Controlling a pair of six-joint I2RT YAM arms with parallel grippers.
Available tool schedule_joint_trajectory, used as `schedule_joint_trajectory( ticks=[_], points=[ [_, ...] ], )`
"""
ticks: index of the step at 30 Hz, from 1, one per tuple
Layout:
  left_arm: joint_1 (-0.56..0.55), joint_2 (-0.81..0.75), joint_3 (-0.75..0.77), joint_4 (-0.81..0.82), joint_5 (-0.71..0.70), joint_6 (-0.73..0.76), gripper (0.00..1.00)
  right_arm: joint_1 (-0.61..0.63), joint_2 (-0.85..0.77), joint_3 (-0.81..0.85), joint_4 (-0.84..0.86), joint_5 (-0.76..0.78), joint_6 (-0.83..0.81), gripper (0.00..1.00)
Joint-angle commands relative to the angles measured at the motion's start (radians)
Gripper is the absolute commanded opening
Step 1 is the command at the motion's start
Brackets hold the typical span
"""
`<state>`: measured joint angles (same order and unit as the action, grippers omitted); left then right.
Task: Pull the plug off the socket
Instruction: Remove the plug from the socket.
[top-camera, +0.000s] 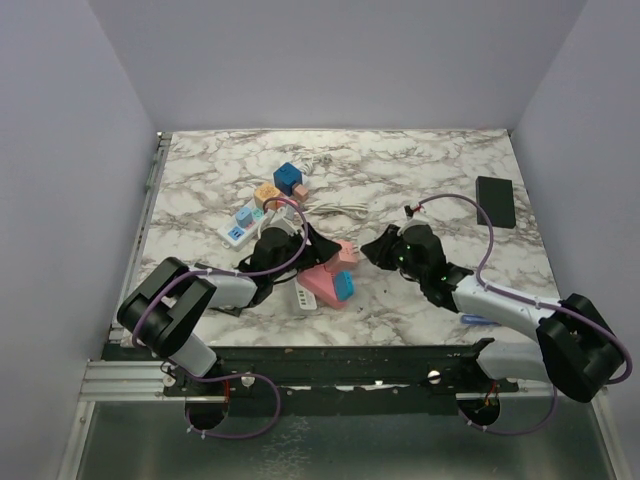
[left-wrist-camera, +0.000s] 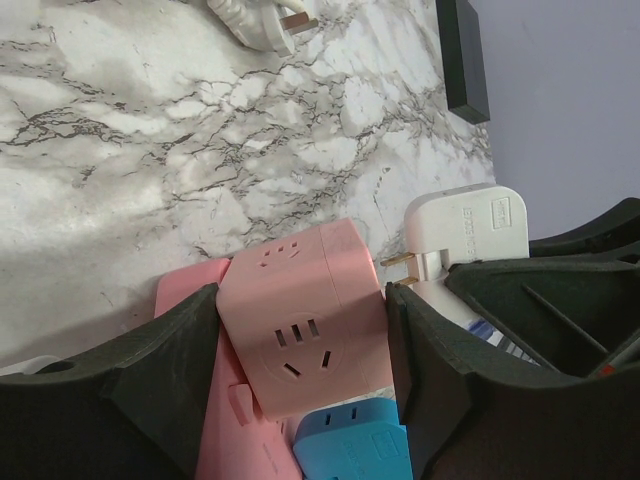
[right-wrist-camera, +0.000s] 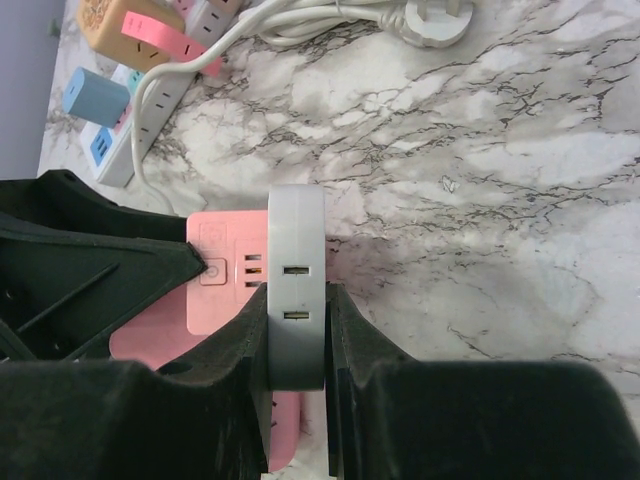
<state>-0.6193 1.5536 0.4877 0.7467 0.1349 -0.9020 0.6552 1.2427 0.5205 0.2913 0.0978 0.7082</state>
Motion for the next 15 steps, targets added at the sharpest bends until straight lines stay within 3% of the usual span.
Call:
schedule_joint_trajectory(
  ticks=[1, 10, 15],
  points=[
    [0.016, 0.026, -0.041, -0.189, -0.095, 0.099, 0.04, 0.006, 0.014, -0.002, -0.006, 0.022, 0.006, 0.0],
    [0.016, 0.011, -0.044, -0.189, -0.098, 0.103, 0.04, 0.006, -0.011, 0.011, -0.019, 0.028, -0.012, 0.0],
    [0.017, -0.023, -0.04, -0.189, -0.098, 0.101, 0.06, 0.005, -0.086, 0.035, -0.138, 0.159, -0.051, 0.0]
  ],
)
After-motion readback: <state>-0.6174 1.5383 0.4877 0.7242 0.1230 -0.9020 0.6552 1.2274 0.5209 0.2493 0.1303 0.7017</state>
